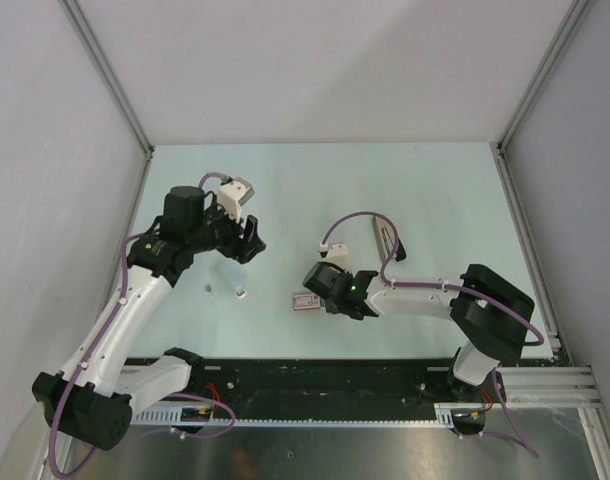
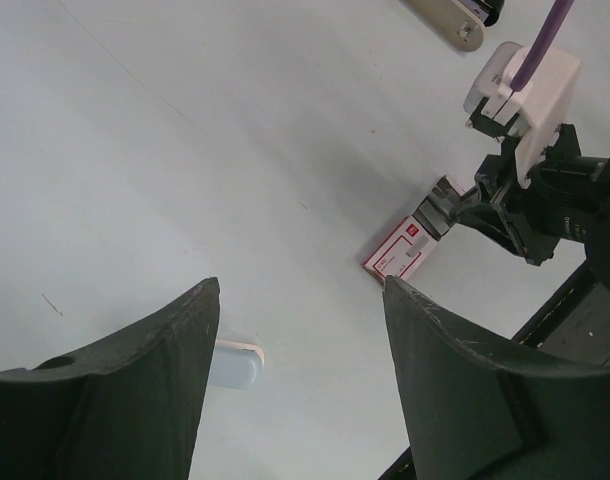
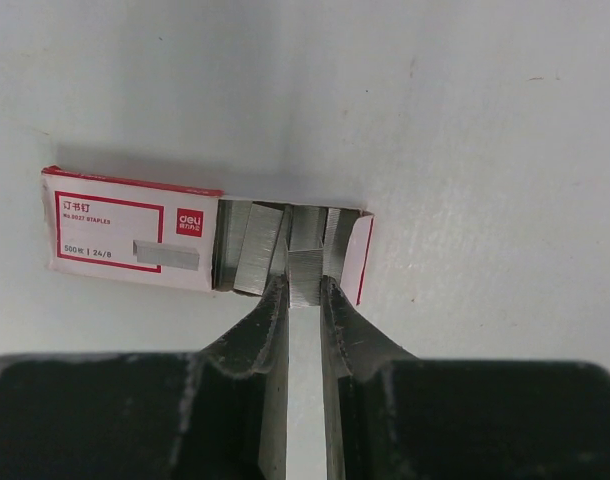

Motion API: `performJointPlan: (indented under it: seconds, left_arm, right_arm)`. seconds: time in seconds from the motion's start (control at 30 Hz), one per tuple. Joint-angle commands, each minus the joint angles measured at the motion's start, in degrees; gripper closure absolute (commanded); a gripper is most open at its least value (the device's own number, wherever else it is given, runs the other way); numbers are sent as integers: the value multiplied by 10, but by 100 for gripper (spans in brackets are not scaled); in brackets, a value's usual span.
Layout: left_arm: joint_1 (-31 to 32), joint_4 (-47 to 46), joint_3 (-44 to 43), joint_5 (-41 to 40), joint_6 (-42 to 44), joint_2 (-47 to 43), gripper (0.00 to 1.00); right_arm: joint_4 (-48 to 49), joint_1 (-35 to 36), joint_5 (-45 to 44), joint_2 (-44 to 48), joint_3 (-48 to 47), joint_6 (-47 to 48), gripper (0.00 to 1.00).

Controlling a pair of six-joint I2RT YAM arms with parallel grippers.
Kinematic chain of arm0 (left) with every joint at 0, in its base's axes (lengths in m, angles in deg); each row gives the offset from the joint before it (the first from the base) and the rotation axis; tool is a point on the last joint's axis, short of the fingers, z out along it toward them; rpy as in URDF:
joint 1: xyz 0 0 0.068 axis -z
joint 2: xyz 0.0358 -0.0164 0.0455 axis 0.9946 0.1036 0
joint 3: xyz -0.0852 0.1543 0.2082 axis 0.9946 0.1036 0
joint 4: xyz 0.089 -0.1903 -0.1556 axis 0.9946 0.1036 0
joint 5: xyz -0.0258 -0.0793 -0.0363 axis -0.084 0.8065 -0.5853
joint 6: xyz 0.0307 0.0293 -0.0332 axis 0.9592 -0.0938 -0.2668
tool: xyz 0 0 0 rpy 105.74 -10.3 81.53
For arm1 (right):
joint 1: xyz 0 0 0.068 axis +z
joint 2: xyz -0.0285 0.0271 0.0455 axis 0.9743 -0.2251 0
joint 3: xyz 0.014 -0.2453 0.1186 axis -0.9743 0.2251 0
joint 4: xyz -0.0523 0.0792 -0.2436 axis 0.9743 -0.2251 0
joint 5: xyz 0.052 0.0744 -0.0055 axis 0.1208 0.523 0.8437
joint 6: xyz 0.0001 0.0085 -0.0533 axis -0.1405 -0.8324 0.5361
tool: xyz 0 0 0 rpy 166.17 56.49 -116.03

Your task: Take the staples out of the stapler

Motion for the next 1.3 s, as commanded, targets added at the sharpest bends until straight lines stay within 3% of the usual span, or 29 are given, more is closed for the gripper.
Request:
performJointPlan:
  seconds: [0.0, 1.27]
  left_arm:
    - [-3, -5, 1, 16, 24, -8, 30]
    - [-3, 5, 0, 21, 30, -14, 28]
  right_arm:
    - [-1, -3, 0, -6, -24, 8, 100]
    - [-17, -4, -4, -7, -32, -5, 92]
